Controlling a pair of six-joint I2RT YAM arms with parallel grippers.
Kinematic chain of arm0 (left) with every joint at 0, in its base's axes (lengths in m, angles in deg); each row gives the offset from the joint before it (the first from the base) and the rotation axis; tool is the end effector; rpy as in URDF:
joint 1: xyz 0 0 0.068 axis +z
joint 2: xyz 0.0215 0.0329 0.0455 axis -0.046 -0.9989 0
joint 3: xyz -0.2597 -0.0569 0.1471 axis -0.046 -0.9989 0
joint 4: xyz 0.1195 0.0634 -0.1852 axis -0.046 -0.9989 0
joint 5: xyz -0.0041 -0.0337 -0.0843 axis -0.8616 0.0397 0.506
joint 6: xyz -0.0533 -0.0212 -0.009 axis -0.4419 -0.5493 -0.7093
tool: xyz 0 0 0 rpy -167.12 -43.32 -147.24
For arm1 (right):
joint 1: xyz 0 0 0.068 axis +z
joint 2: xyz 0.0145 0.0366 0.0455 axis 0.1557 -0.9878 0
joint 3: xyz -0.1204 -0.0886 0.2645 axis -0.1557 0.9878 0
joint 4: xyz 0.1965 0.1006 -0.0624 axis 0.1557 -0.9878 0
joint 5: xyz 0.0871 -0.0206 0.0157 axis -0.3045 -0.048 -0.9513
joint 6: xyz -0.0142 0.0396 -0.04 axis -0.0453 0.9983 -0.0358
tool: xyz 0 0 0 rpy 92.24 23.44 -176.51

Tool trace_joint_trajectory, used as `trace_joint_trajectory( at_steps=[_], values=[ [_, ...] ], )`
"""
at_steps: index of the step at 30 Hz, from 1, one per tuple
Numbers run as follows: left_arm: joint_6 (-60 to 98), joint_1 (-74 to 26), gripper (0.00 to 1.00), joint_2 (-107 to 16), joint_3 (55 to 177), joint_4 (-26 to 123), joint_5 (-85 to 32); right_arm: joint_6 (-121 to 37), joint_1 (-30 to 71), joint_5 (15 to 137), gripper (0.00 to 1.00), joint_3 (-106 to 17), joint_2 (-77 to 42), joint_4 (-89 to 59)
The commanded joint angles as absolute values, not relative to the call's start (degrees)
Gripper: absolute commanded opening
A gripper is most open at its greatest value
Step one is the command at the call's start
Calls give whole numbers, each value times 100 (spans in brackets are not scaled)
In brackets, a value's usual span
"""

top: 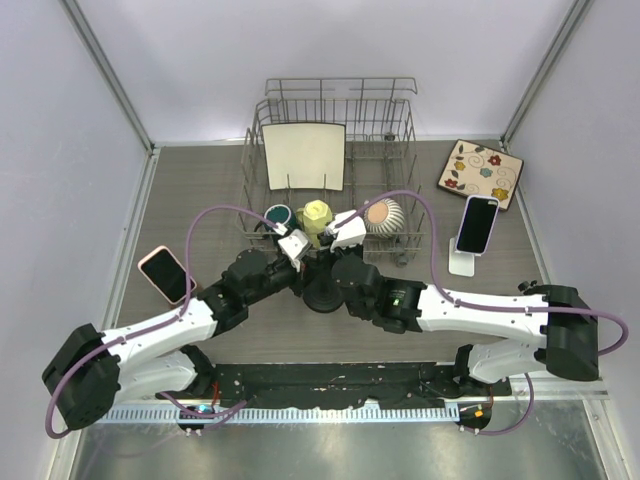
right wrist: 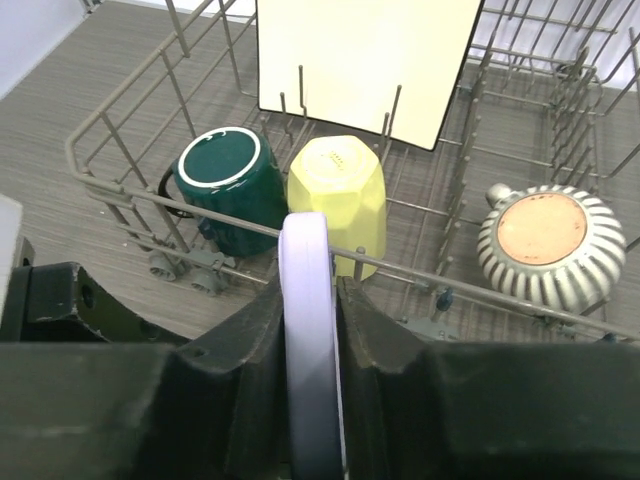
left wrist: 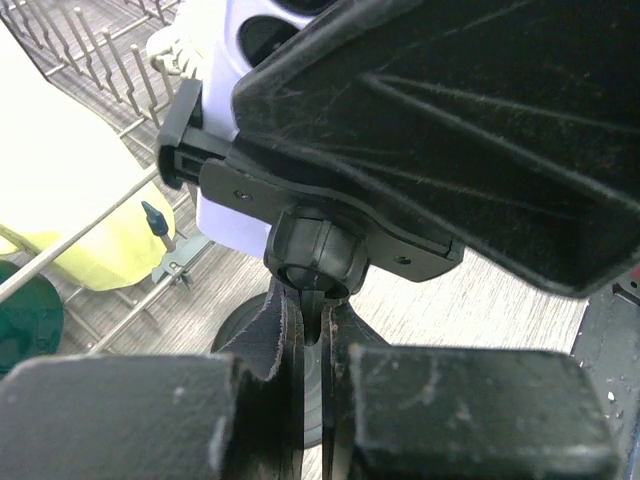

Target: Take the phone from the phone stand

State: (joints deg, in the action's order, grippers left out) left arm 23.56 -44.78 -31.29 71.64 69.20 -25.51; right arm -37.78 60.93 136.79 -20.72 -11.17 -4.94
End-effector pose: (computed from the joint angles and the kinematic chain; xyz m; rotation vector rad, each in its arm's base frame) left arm 0.1295 -0.1506 0.2851 0.7420 1.6769 -0.8251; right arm 0.1189 0.2273 0.3492 -0.2315 1.6971 0.2050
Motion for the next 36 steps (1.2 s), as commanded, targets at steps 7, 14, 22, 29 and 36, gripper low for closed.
trace_joint_trajectory(
  at_steps=[7,14,22,29,36],
  values=[
    [1475,-4527,0,-3118,7047,6924,-3081,-3683,6144,13641,1,-2090,-889,-960],
    [930,-4535,0,-3197,7117,6942,-4012,-3596,6601,13500,1,-2265,-1065,-1776],
    [482,-4526,0,-3338,7346,6775,-4435,-3086,6786,13483,1,-2011,-890,-2357],
    [367,-4386,0,-3198,7276,6573,-4365,-3690,6760,13430,1,-1651,-530,-2375],
    [411,-4131,0,-2864,7074,6397,-4250,-3920,6496,13105,1,-1431,-55,-2410]
  ],
)
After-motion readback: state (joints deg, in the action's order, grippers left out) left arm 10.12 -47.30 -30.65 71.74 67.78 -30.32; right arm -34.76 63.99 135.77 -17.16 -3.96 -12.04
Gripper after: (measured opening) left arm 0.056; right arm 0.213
